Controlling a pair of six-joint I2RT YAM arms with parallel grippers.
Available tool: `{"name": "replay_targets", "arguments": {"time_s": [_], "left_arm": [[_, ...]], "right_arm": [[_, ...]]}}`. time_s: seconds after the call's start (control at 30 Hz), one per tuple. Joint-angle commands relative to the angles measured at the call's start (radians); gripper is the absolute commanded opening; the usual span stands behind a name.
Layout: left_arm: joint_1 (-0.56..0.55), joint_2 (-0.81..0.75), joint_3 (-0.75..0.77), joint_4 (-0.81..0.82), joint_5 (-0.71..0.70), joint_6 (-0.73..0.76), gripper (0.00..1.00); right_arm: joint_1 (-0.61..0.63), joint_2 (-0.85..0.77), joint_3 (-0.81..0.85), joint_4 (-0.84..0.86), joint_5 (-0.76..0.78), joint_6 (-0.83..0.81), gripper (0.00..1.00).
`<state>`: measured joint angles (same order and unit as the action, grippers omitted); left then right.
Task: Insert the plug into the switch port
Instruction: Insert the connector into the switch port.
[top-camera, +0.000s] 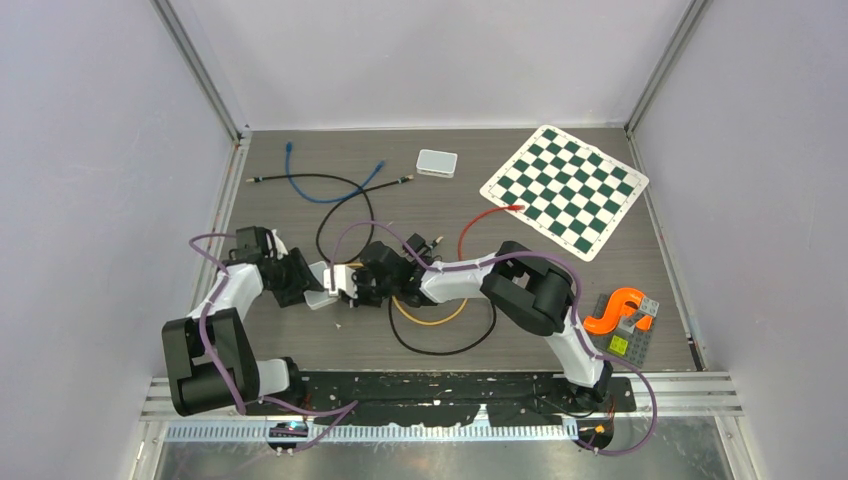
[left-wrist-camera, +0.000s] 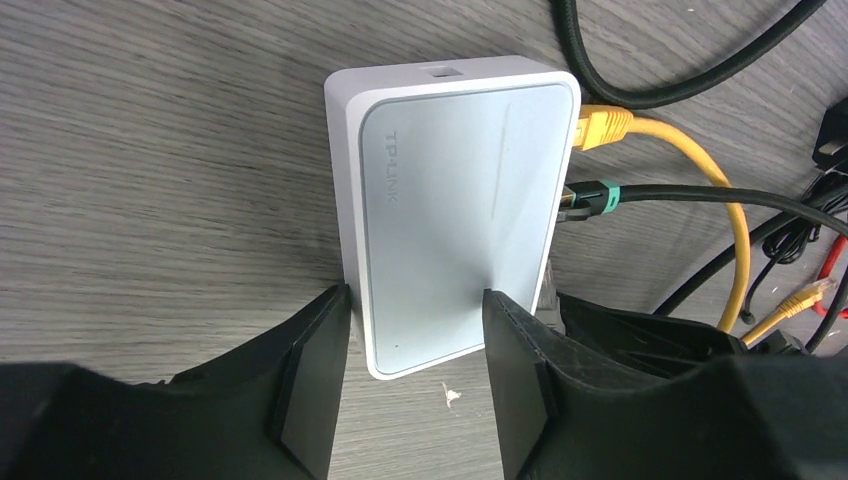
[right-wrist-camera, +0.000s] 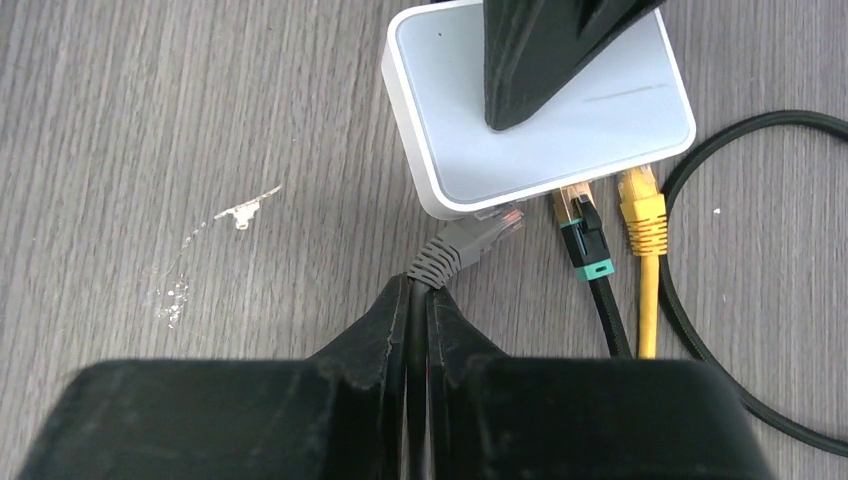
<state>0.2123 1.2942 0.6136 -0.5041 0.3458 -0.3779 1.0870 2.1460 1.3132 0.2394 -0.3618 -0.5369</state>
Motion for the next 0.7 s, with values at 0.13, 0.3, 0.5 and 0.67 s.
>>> {"name": "replay_targets", "arguments": {"time_s": [0.13,0.3,0.5,0.67], "left_arm": [[-0.022,-0.008,0.085,-0.089,0.126,-0.005,0.63],[-0.023,-0.030,0.110,-0.128,-0.025,-0.009,0.63],[-0.023,0.037,0.176,-0.200,-0.096,0.023,0.59],[-0.022,0.025,0.178,-0.195,-0.139,0.031,0.64]], "right_arm": [[0.036,-0.031,-0.035,-0.018,-0.172,-0.136,0.05],[0.037,-0.051,-0.073,0.015,-0.119,-0.104,0.05],[0.032,-0.084,-0.120,0.042,-0.101,-0.080,0.05],[0.030,-0.071,-0.098,0.022,-0.101,-0.059,0.05]]}}
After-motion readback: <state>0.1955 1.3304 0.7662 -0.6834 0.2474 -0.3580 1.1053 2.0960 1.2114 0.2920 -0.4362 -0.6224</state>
